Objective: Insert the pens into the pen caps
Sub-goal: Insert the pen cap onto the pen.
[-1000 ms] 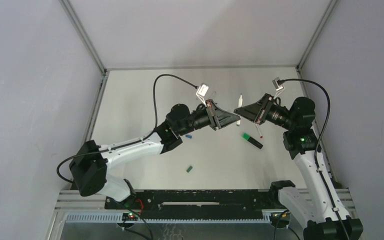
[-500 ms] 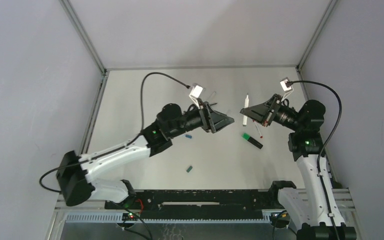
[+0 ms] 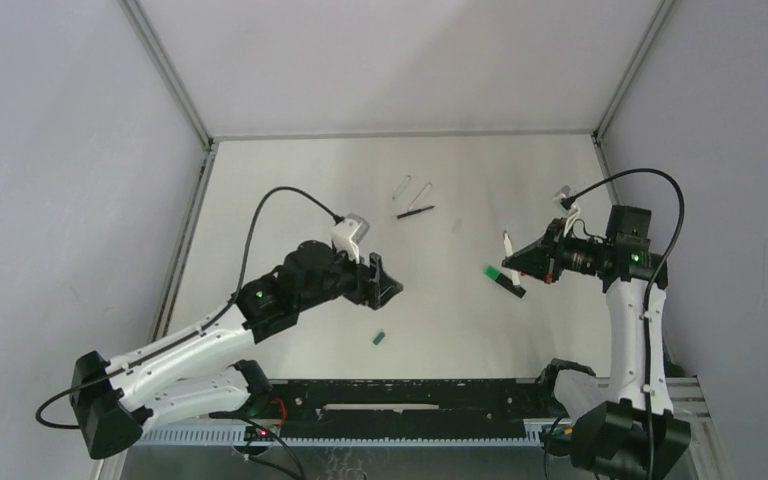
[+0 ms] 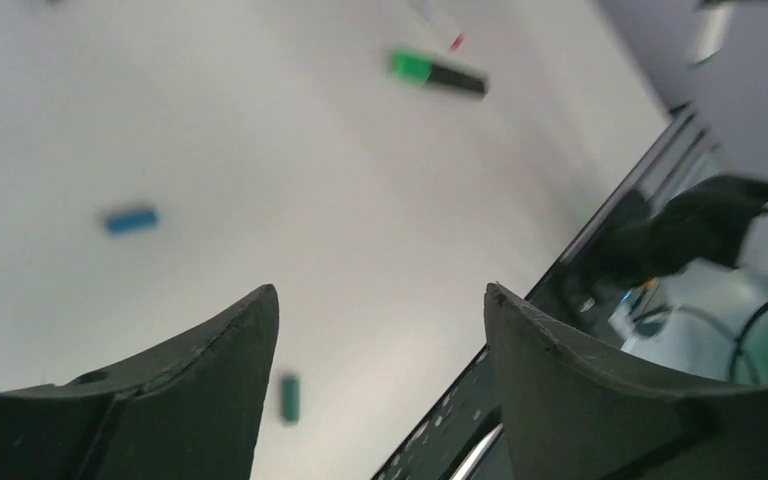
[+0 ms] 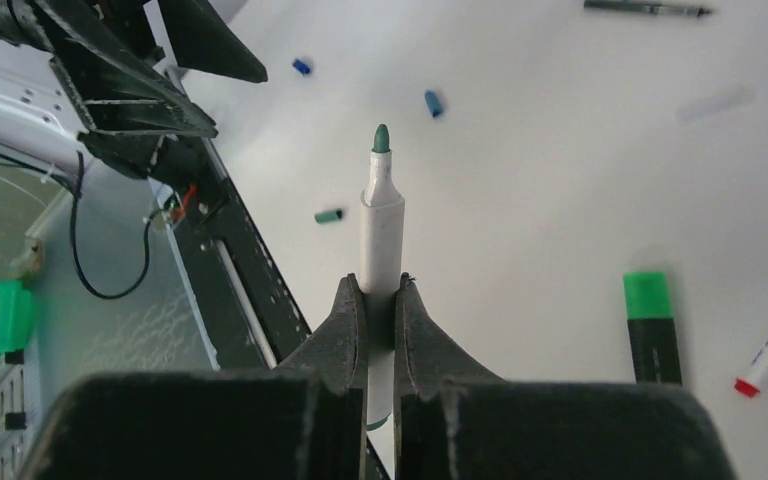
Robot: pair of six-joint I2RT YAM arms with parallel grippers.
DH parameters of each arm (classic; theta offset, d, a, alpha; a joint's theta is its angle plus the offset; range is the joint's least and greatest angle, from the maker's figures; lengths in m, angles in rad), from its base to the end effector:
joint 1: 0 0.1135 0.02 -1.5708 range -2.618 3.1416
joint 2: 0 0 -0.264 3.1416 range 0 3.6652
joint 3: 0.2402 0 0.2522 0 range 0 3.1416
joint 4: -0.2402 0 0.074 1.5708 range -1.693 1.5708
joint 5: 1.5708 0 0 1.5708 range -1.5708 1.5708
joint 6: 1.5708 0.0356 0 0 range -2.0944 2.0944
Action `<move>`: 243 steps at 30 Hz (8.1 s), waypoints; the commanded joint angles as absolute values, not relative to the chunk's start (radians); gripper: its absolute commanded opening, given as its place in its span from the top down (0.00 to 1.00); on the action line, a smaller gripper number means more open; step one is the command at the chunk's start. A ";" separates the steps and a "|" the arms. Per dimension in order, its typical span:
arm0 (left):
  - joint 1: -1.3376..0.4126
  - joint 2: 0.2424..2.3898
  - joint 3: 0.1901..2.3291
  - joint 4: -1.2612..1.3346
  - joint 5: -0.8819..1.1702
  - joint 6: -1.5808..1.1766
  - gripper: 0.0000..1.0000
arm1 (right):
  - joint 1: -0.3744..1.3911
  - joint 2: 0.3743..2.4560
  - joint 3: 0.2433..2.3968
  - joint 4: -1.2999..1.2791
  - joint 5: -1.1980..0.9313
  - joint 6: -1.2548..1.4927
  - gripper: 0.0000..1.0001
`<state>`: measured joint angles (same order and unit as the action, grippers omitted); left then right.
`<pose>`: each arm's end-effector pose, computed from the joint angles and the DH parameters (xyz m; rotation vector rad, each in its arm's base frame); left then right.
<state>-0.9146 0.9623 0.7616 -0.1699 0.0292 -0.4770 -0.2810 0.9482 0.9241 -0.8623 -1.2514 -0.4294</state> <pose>0.1354 -0.1775 0.3004 0.4679 2.0093 -0.9280 0.1691 -0.0136 0.3160 -0.6254 1.8493 1.0466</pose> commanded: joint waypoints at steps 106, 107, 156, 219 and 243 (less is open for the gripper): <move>-0.874 1.622 1.101 -0.385 0.680 -0.280 1.00 | -0.003 0.932 0.985 -1.289 -0.864 -1.612 1.00; -0.869 1.628 1.110 -0.385 0.704 -0.280 1.00 | 0.022 0.930 0.985 -1.289 -0.842 -1.638 1.00; -0.847 1.793 1.298 -0.388 1.083 -0.308 1.00 | 0.587 0.978 0.850 -0.944 -0.446 -1.783 1.00; -0.780 1.739 1.219 -0.010 1.012 -0.831 0.77 | 0.546 0.934 0.832 -0.897 -0.792 -1.384 1.00; -0.688 1.292 1.198 0.049 0.606 -0.628 0.39 | 0.129 0.738 0.796 -0.655 -1.262 -0.689 1.00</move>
